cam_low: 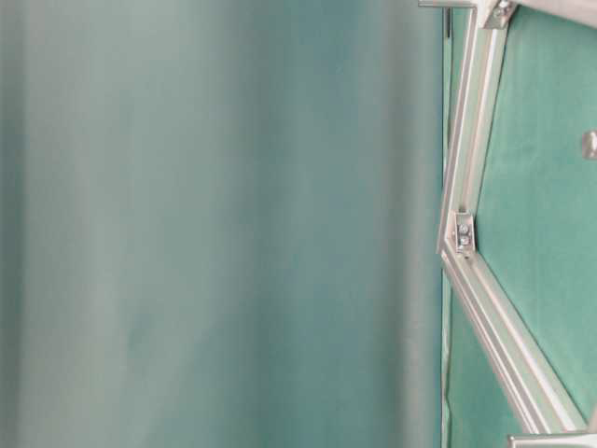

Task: Find the location of the shaft and insert the gear.
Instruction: 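Lower the right gripper over the blue gear and close on its hub, then lift the blue gear with the right gripper and carry it left toward the frame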

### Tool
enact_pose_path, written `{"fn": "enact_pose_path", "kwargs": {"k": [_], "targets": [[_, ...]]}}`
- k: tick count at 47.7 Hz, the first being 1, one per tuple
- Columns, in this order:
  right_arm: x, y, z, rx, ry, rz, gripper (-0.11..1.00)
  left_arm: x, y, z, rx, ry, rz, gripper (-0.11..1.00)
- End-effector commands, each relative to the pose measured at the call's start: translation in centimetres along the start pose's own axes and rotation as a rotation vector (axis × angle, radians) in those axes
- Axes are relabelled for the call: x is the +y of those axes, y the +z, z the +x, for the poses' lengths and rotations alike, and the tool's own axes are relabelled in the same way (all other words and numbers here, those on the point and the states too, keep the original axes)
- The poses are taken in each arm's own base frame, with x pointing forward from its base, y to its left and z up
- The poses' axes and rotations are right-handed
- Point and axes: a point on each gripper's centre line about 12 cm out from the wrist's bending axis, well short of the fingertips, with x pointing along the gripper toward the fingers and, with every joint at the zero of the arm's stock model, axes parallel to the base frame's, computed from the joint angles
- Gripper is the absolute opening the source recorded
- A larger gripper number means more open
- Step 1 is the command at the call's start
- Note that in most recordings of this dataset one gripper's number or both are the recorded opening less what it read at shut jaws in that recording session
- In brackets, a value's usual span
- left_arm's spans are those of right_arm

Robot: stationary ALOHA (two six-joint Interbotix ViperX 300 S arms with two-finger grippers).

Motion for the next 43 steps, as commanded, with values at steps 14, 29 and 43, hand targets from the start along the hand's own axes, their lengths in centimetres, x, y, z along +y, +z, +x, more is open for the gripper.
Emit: {"fn": "enact_pose_path", "kwargs": {"k": [14, 29, 43], "targets": [[0.3, 0.8, -0.4, 0.021, -0.004, 0.005, 0.69, 0.1, 0.7, 0.2, -0.015, 0.003, -0.003, 0.01], [1.0, 2.5, -3.9, -0.013, 0.010, 0.005, 0.69, 0.1, 0.7, 0.2, -0.015, 0.003, -0.002, 0.01], [1.5, 3.6, -7.7, -0.045, 0.024, 0.002, 0.69, 0.1, 0.7, 0.2, -0.011, 0.003, -0.002, 0.01]]}}
